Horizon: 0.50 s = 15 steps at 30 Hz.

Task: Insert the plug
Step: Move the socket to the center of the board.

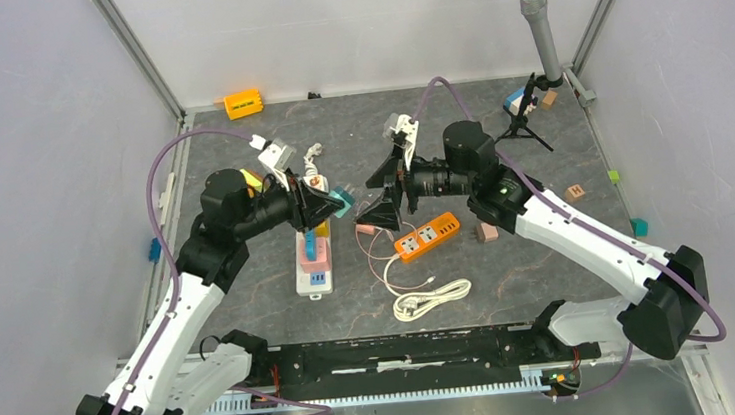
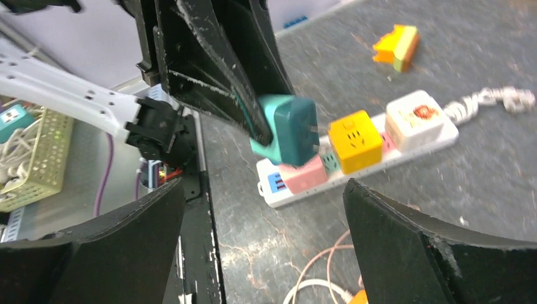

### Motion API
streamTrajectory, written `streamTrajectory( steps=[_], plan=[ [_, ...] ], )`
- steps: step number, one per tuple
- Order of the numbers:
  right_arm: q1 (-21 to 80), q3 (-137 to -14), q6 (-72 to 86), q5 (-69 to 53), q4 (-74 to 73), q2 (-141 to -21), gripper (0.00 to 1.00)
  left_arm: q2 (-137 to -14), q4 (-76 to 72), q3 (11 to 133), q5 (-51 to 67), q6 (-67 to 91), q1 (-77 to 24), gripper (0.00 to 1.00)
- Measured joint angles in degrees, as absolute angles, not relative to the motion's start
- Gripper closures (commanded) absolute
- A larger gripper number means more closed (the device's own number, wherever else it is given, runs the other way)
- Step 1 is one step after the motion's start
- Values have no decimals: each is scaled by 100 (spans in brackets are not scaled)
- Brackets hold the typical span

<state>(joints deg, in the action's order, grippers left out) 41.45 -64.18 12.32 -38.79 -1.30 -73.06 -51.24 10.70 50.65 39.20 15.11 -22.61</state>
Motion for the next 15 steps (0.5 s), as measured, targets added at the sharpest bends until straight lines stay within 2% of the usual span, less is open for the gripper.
streamTrajectory(
  steps=[10,15],
  plan=[
    [4051,-5964,1605,-3118,-845,-7585,2,-5194,3616,5028,270,2342,-1763,98],
    [3957,-5745,1804,-3033,-1022,-7599,2,-5170,4180,4617,-228,2805,-810,98]
  ],
)
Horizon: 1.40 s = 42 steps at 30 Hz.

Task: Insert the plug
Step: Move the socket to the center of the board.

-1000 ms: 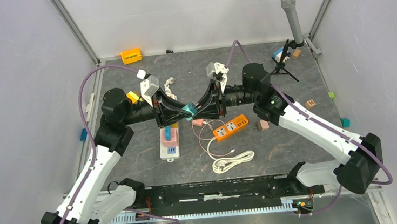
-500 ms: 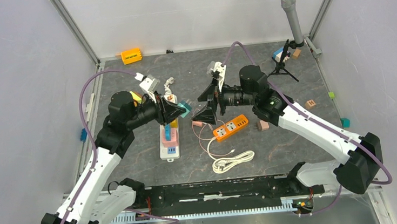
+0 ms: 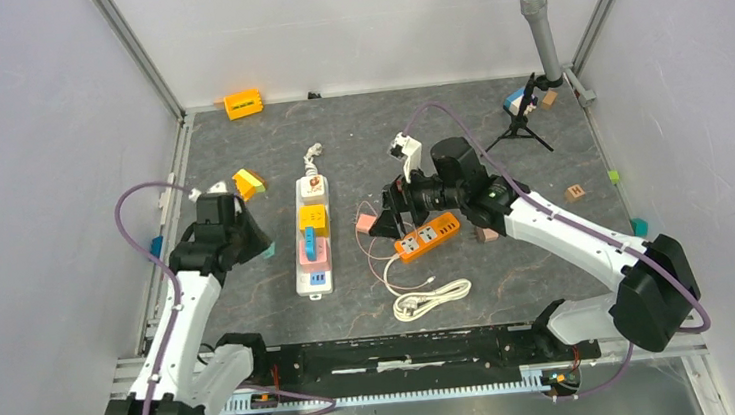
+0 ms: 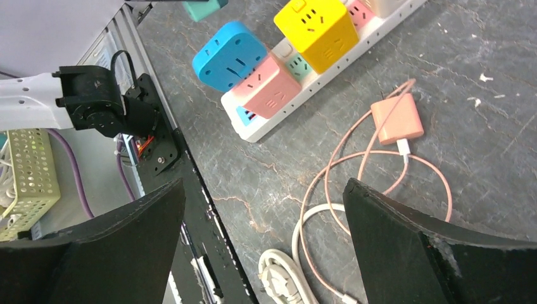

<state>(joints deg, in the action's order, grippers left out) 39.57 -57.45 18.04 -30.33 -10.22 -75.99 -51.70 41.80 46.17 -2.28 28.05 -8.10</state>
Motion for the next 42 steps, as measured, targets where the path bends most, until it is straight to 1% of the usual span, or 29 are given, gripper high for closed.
streamTrajectory(
  steps=[2,5,10,15,19,24,26,30,33,39,42],
  plan=[
    [3903,-5714,1870,-3033,-1063,-7599,2,-5253,4324,4362,-156,2915,-410,98],
    [3813,-5706,1931,-3035,-1087,-7599,2,-5631,4425,4117,84,2998,-119,98],
    [3651,-5570,2021,-3044,-1072,-7596,2,-6364,4388,3990,659,3068,-97,98],
    [3542,-5332,2102,-3081,-1083,-7594,2,-6661,3977,3745,1094,3406,-224,98],
    [3465,-5299,2121,-3118,-1076,-7594,2,-6751,3527,3450,1245,3844,-819,98],
    [3374,-5299,2091,-3148,-1085,-7596,2,-6871,2709,3280,1431,4576,-2115,98],
    [3343,-5299,2075,-3155,-1085,-7601,2,-6895,2523,3260,1476,4762,-2418,98],
    [3293,-5301,2045,-3212,-1083,-7660,2,-6766,2458,3260,1304,4807,-2510,98],
    [3258,-5301,2012,-3277,-1085,-7784,2,-6355,2517,3260,1063,4484,-2510,98],
    [3175,-5527,2010,-3481,-1131,-8228,2,-5384,2515,3258,904,3203,-2512,98],
    [3170,-5778,2010,-3623,-1131,-8519,3,-5105,2456,3210,910,2637,-2515,98]
  ],
)
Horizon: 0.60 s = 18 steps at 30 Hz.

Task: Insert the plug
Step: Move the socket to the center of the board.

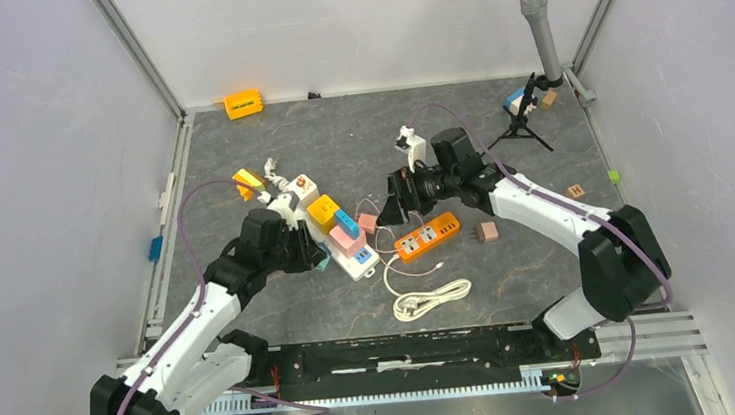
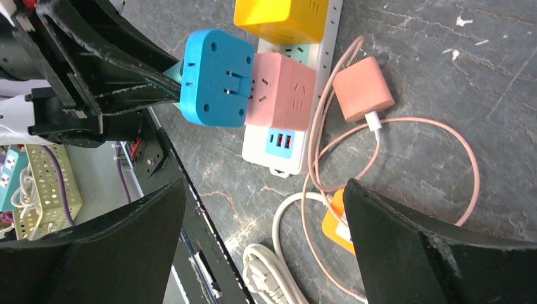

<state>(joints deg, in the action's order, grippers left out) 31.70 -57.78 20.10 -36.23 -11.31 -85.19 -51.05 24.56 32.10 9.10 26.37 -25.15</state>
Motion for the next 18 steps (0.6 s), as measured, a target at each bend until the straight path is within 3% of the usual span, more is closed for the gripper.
streamTrajectory(
  steps=[18],
  plan=[
    [3057,-6114,1953,-3857,-1358,-9089,2,-6514,1564,3229,1704,1946,-2539,98]
  ],
)
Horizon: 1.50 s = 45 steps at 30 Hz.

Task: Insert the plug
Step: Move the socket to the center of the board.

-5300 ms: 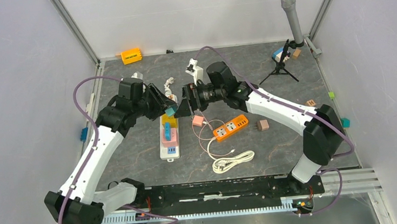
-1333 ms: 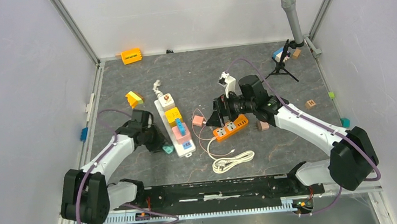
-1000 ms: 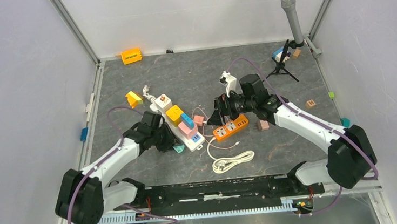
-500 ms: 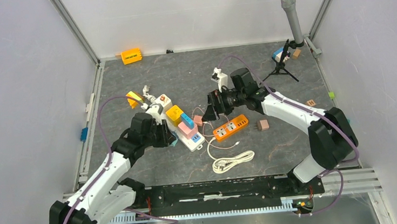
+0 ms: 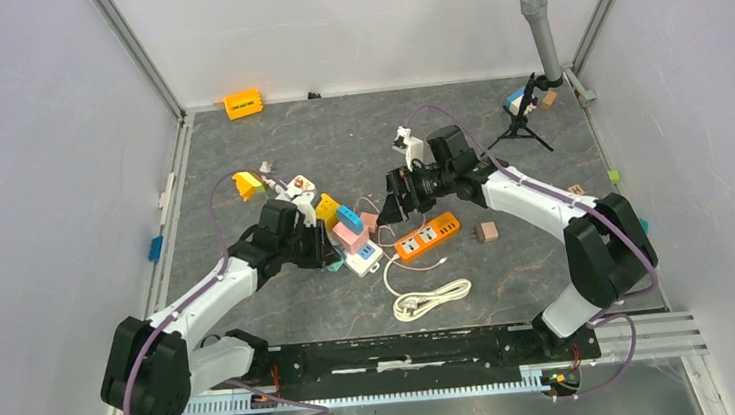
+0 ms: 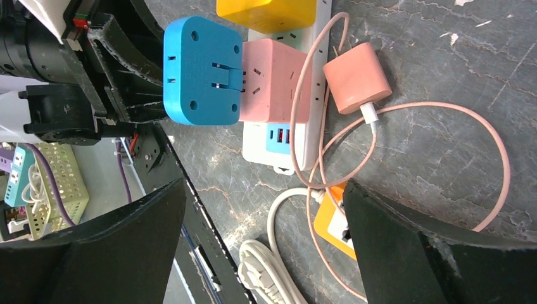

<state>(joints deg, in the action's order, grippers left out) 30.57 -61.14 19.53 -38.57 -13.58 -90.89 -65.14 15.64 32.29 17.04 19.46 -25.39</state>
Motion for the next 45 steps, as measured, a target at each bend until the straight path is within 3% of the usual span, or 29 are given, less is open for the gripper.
streamTrajectory(
  steps=[18,34,40,45],
  plan=[
    [2989,-6274,2086,-4272,-1096,-9894,17,-5343,746,2460,1726,1885,-2554,98],
    [2917,-6482,2051,-4351,-1092,-10012,25,-6539,-185,2443,1935,1636,-2727,98],
    [2762,-6482,2014,-4359,-1116,-10025,34,-5900,-200,2305,1385,1636,-2799,98],
    [2716,-6493,2067,-4445,-1041,-10154,36,-5304,-541,1942,1033,1605,-2799,98]
  ],
)
